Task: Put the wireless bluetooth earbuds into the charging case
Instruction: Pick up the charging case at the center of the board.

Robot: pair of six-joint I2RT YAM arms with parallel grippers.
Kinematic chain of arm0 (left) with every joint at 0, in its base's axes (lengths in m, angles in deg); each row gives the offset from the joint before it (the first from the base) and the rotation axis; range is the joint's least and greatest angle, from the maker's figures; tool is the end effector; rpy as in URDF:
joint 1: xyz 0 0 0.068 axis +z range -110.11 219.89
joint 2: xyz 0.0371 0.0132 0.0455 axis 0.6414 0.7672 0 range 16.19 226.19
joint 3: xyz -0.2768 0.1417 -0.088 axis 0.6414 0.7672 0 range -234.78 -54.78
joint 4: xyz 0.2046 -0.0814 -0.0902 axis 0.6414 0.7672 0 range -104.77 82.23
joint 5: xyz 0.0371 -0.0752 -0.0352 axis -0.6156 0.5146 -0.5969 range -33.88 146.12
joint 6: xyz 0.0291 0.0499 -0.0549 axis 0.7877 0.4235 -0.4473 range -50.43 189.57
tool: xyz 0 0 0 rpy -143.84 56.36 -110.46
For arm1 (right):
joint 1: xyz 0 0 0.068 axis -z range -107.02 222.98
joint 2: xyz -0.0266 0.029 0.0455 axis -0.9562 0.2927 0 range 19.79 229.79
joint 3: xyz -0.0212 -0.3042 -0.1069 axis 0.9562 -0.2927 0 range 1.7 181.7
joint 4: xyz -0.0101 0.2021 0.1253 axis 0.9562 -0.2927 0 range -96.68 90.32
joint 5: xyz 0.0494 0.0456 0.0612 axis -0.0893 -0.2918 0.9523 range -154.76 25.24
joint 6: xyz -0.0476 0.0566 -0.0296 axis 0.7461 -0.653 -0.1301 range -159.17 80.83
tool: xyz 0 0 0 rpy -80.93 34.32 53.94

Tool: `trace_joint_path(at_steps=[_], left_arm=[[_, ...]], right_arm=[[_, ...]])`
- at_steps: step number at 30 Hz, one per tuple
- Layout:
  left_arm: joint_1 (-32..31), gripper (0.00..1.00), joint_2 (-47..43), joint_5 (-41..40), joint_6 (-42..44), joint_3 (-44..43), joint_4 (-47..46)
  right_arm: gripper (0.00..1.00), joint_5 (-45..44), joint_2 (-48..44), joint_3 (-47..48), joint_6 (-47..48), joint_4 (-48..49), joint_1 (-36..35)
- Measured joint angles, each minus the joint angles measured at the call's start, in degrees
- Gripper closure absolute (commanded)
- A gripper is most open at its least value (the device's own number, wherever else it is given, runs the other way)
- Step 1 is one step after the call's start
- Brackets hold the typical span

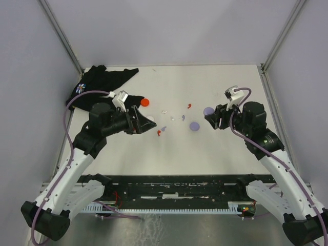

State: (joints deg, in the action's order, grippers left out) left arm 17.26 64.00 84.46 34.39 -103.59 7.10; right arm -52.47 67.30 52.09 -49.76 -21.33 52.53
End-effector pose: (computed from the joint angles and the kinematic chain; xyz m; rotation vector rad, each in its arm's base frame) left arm 0.1280 -0.0887 0.3634 0.1295 2.0612 -1.1276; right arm 0.1417 0.0685 0.3720 -0.3136 1.9060 0.5687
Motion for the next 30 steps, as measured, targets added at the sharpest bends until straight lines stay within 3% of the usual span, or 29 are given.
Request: trace_joint_path(at_steps=[7, 15, 22, 30], left_arm=[[-0.1, 0.06, 6.4, 7.8, -3.2, -1.3, -4.8], [-2.0, 0.06, 11.4, 12.4, -8.5, -1.3, -13.0], [-4.7, 0.08, 15.2, 13.8, -11.9, -1.9, -18.4], [-5.9, 0.17, 19.6, 15.5, -12.4, -3.3, -20.2]], right_arm=[[0.69, 10.8, -0.6, -2.4, 4.7, 3.5, -1.8], [0.68, 20.5, 2.8, -2.5, 17.4, 10.1, -7.7], [0.68, 25.0, 10.5, 0.3, 31.0, 10.2, -13.2], [0.67, 26.8, 17.7, 7.2, 40.7, 10.0, -17.8]])
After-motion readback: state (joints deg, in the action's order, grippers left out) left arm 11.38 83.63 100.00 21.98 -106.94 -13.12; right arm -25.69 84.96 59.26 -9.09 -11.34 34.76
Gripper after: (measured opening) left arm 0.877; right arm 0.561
